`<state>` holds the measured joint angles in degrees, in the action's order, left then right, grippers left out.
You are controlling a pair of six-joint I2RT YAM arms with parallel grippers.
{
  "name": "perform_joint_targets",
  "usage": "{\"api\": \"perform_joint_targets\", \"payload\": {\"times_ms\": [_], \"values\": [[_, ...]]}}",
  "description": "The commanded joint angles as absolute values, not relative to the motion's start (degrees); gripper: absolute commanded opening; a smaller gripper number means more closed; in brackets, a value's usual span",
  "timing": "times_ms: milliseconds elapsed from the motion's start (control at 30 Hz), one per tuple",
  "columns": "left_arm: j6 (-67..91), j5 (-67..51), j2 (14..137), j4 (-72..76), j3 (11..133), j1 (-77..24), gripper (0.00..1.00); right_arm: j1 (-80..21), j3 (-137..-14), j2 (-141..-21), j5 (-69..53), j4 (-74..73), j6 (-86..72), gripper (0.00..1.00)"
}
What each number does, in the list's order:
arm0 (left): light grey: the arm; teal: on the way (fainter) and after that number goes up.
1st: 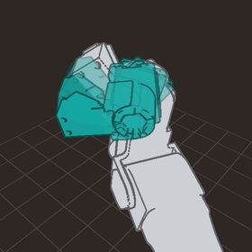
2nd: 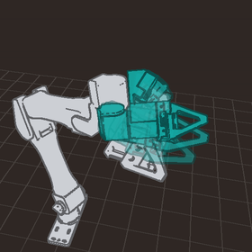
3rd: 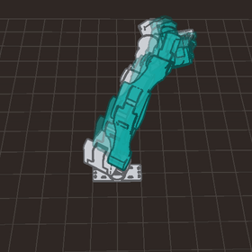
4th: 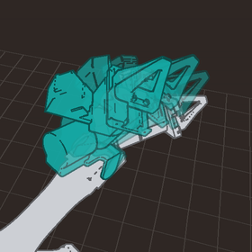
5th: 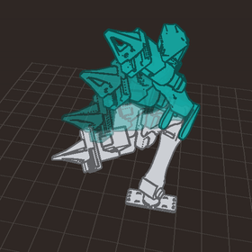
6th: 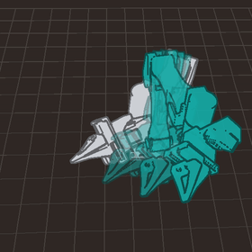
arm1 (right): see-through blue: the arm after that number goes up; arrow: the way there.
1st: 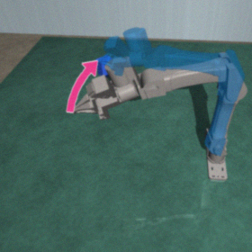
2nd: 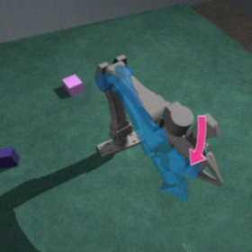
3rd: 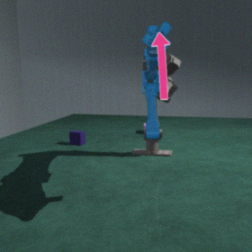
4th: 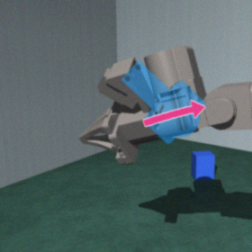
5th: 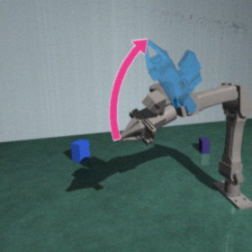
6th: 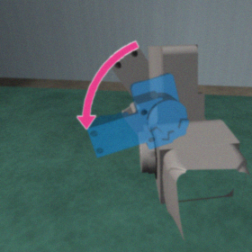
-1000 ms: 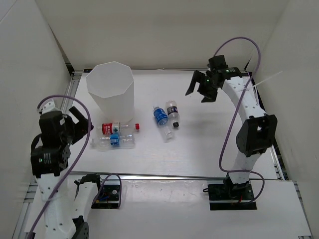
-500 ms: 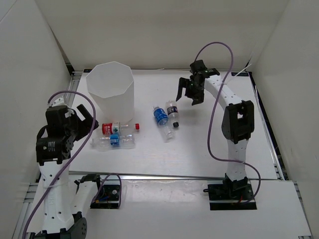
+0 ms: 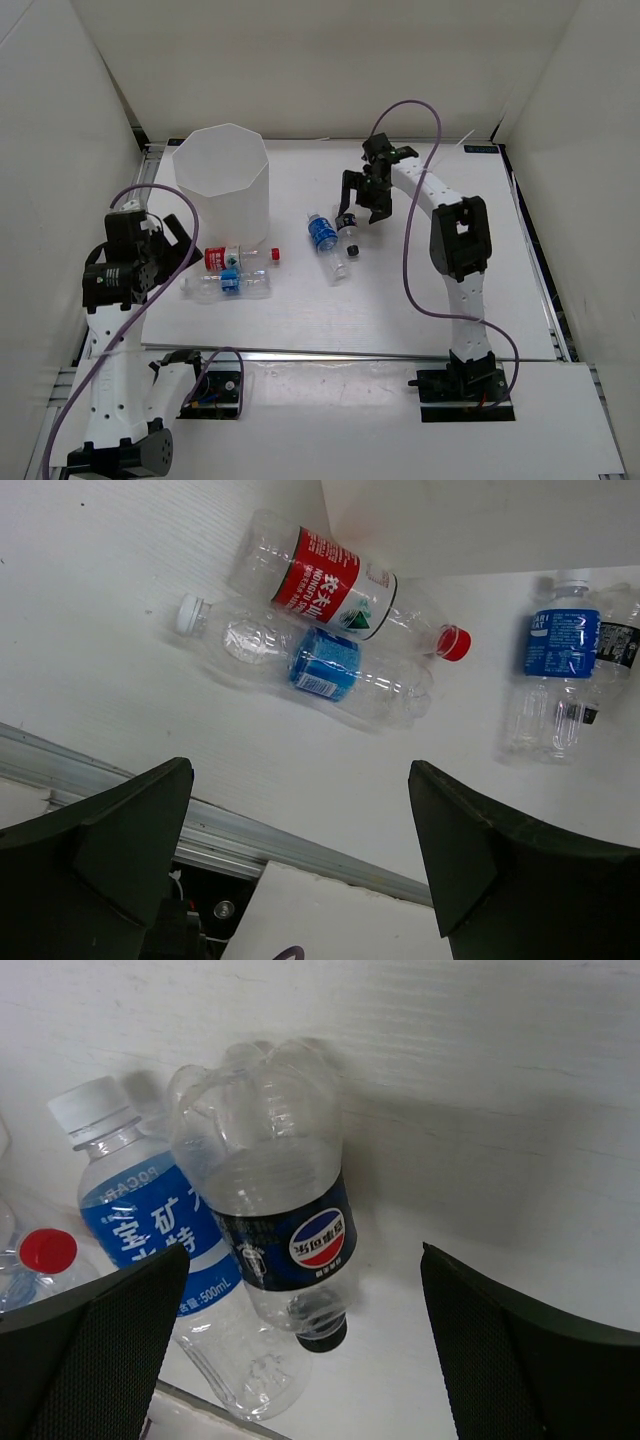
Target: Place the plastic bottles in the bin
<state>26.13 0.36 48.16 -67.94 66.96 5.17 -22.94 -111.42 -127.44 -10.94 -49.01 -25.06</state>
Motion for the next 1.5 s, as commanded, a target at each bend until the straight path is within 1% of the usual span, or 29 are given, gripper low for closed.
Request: {"api": "perform_joint_targets", "payload": {"times_ms": [0,133,200,333,367,433,467,500,533,567,633,667,733,867,900,933,1000,1033,1067,1100,1133,1200,1233,1333,1433,1467], "values": [[25.93,0.09,48.25,-68.55,66.88,5.01,1.0,-23.73,-113.38,-129.37,-13.18,-47.72,-24.7,1.0],[25.93,0.62,48.78,-69.17,66.88,5.01,1.0,-24.25,-113.91,-131.39,-13.8,-47.72,-25.75,1.0],[25.93,0.62,48.78,-69.79,66.88,5.01,1.0,-24.26,-114.52,-133.15,-14.33,-47.2,-25.75,0.97],[26.46,1.14,48.78,-70.83,66.88,5.01,1.0,-24.26,-115.05,-134.47,-14.33,-47.2,-25.75,0.82],[26.46,1.14,48.78,-70.84,66.88,5.01,1.0,-24.26,-115.05,-134.47,-14.33,-47.2,-25.75,0.74],[26.46,1.14,48.78,-70.84,66.88,5.01,1.0,-24.26,-115.05,-135.09,-14.33,-47.2,-25.75,0.65],[26.46,1.14,48.78,-70.84,66.88,5.01,1.0,-24.26,-114.27,-135.09,-14.33,-47.2,-25.75,0.55],[26.46,1.14,48.26,-70.84,66.88,5.01,1.0,-24.26,-114.26,-135.09,-14.33,-47.2,-25.75,0.48],[26.46,1.14,48.25,-70.84,66.88,5.01,1.0,-24.26,-113.47,-134.48,-13.72,-47.2,-25.75,0.43],[26.46,1.14,48.25,-70.84,66.88,5.01,1.0,-24.26,-113.47,-133.95,-13.71,-47.2,-25.75,0.42],[26.46,1.14,47.73,-70.84,66.88,5.01,1.0,-24.26,-113.47,-131.93,-10.82,-47.9,-26.45,0.35],[26.46,1.14,47.72,-70.84,66.28,5.01,1.0,-23.74,-114.08,-130.97,-9.59,-48.42,-26.98,0.33],[26.46,1.14,47.72,-70.32,66.27,5.01,1.0,-22.33,-118.09,-128.68,-8.44,-49.04,-28.21,0.26],[26.98,1.14,47.2,-69.79,65.04,5.01,1.0,-19.78,-129.16,-125.52,-13.78,-49.4,-32.16,0.22],[26.98,0.62,47.2,-69.79,64.34,5.01,1.0,-19.25,-130.59,-124.72,-16.15,-46.52,-34.69,0.22],[26.98,0.62,47.2,-69.18,63.64,5.01,1.0,-19.25,-131.39,-123.85,-21.48,-44.32,-36.28,0.2],[26.98,0.09,47.72,-68.56,63.63,5.01,1.0,-19.25,-131.4,-121.21,-26.43,-38.88,-40.32,0.15],[26.98,0.09,47.72,-68.55,63.63,4.49,1.0,-20.9,-132.09,-120.59,-28.72,-34.24,-42.86,0.12],[26.98,-0.43,47.72,-67.86,63.63,4.48,1.0,-21.7,-135.32,-120.59,-28.74,-32.01,-43.59,0.1],[26.98,-0.44,48.25,-67.85,63.63,3.96,1.0,-22.49,-135.35,-120.59,-30.13,-31.99,-43.59,0.1],[26.98,-0.44,48.25,-67.85,63.63,3.96,1.0,-23.2,-137.53,-120.59,-31.28,-28.86,-45.42,0.09],[26.98,-0.44,48.78,-67.85,64.25,2.82,1.0,-25.22,-138.08,-120.06,-33.39,-24.81,-47.89,0.09],[26.98,-0.44,48.78,-67.85,63.29,2.81,1.0,-26.09,-138.08,-120.06,-34.01,-20.61,-49.03,0.09],[26.98,-0.52,48.78,-67.85,61.44,2.2,1.0,-31.97,-140.88,-120.06,-29.55,-15.15,-49.57,0.09],[26.98,-0.53,48.78,-68.37,61.96,0.8,1.0,-35.75,-142.55,-121.11,-26.64,-10.21,-51.24,0.09],[26.98,-0.53,48.78,-68.38,61.96,0.79,1.0,-36.47,-142.56,-121.9,-26.11,-9.41,-51.24,0.07]]}}
